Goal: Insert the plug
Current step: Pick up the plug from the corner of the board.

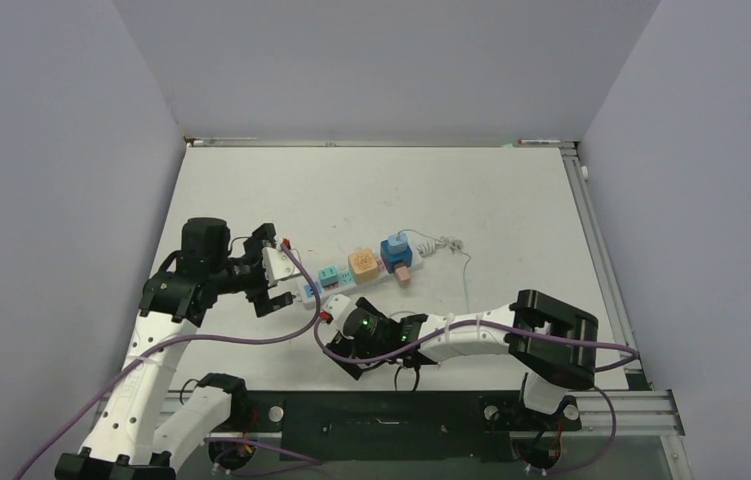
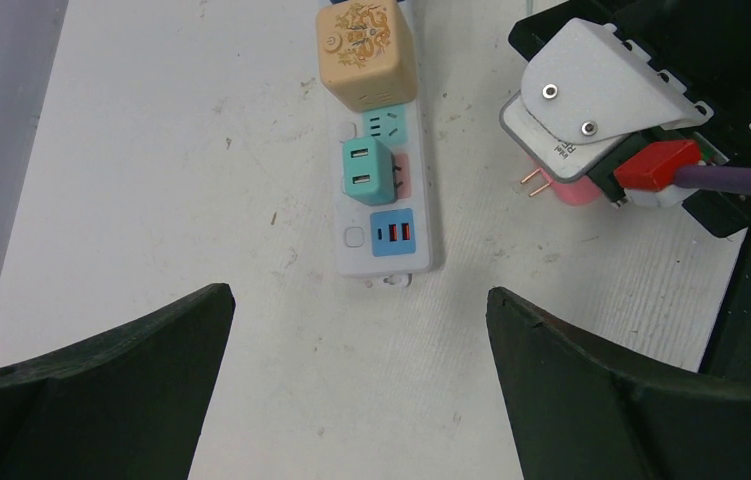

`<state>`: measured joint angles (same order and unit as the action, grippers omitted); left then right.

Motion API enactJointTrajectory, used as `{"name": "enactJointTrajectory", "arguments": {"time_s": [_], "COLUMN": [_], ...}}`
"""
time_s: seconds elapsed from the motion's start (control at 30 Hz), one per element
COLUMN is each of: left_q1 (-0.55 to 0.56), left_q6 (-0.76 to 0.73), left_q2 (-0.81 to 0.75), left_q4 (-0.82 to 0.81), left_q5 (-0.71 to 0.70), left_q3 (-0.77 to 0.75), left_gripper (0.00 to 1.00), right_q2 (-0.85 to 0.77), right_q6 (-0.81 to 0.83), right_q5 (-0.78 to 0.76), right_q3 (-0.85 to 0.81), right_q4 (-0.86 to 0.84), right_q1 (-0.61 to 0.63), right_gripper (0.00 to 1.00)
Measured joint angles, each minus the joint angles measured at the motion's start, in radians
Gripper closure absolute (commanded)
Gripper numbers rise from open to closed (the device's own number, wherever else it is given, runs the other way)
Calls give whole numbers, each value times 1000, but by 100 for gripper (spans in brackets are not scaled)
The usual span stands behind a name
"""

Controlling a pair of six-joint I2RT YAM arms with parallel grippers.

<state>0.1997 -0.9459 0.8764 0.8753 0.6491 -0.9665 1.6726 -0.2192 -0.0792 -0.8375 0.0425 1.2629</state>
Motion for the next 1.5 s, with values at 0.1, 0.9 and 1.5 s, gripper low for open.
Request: {"name": "enactJointTrajectory", "arguments": {"time_s": [0.1,0.9,1.5], "left_q1": [0,-1,-1], "left_q6": [0,-24,-116], "left_q2": [0,-62,-121], "left_q4": [0,5,25], "left_q5": [3,6,2], "left_q3": [0,20,78], "left_gripper": [4,4,4], "right_q2": [19,18,-98], "right_q6": [-2,24,-19], "right_q5": [-4,-42,-47], "right_q3": [-11,-10,26], "right_q4": [-23,-34,-63], "right_q1": [0,-2,-3], "right_gripper": [10,78,95]}}
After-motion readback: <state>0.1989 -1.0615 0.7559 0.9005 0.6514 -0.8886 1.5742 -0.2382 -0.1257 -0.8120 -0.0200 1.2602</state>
